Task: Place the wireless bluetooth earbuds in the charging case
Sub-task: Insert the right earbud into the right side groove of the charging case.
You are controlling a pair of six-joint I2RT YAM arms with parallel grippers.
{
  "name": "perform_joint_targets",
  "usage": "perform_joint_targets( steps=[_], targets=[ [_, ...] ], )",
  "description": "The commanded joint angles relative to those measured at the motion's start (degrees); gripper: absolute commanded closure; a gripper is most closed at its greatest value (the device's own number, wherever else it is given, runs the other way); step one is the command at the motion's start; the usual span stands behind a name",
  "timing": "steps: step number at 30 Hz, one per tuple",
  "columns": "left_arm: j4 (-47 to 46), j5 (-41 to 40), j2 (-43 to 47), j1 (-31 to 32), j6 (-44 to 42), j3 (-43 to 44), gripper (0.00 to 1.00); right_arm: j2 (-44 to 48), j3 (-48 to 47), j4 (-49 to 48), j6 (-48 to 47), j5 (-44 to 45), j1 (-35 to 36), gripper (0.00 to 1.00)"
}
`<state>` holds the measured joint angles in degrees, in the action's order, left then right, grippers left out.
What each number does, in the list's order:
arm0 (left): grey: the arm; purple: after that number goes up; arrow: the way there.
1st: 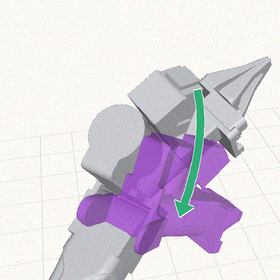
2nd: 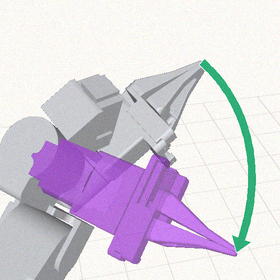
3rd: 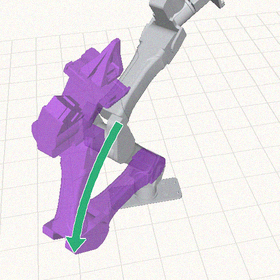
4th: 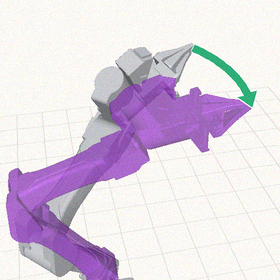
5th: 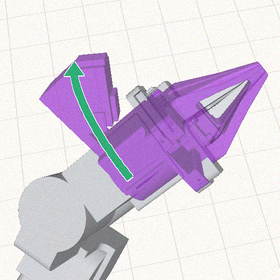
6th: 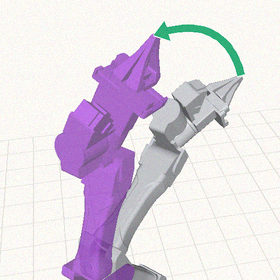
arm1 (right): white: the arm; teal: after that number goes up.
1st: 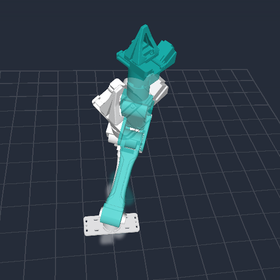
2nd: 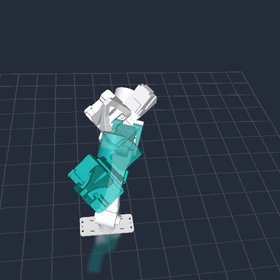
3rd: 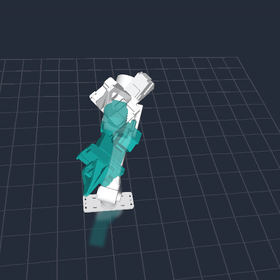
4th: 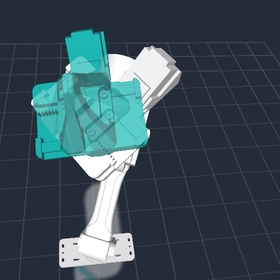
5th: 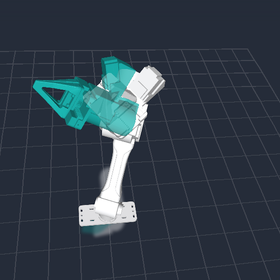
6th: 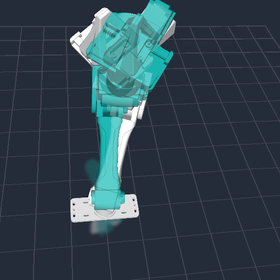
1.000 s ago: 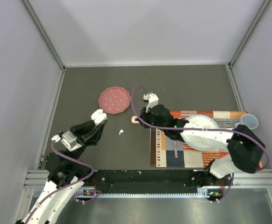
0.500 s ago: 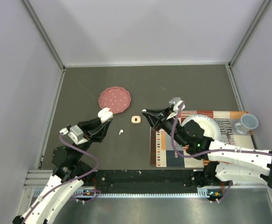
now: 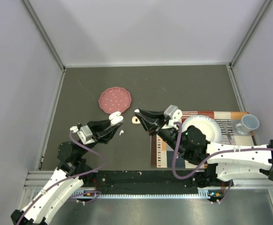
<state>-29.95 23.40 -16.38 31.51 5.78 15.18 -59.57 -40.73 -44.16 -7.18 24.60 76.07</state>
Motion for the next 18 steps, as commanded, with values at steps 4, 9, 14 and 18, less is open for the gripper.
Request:
perform_joint_targets(
  steps=[4, 9, 14, 18],
  targets=[
    [-11.3, 6.0, -0.7, 0.1, -1.7, -3.0, 1.00, -3.9, -5.2, -4.3, -3.7, 1.2, 2.9, 1.00],
    [-12.1, 4.9, 0.0, 0.1, -2.4, -4.3, 1.00, -5.3, -6.6, -3.8, -1.3, -0.8, 3.6, 1.00],
    [-12.1, 5.0, 0.0, 0.1, -2.5, -4.5, 1.00, -7.4, -7.6, -4.8, -1.1, -1.0, 4.7, 1.00],
    [-12.2, 5.0, 0.1, 0.1, -2.4, -4.4, 1.00, -9.0, -8.0, -4.4, -0.7, -1.0, 5.0, 1.00]
  ],
)
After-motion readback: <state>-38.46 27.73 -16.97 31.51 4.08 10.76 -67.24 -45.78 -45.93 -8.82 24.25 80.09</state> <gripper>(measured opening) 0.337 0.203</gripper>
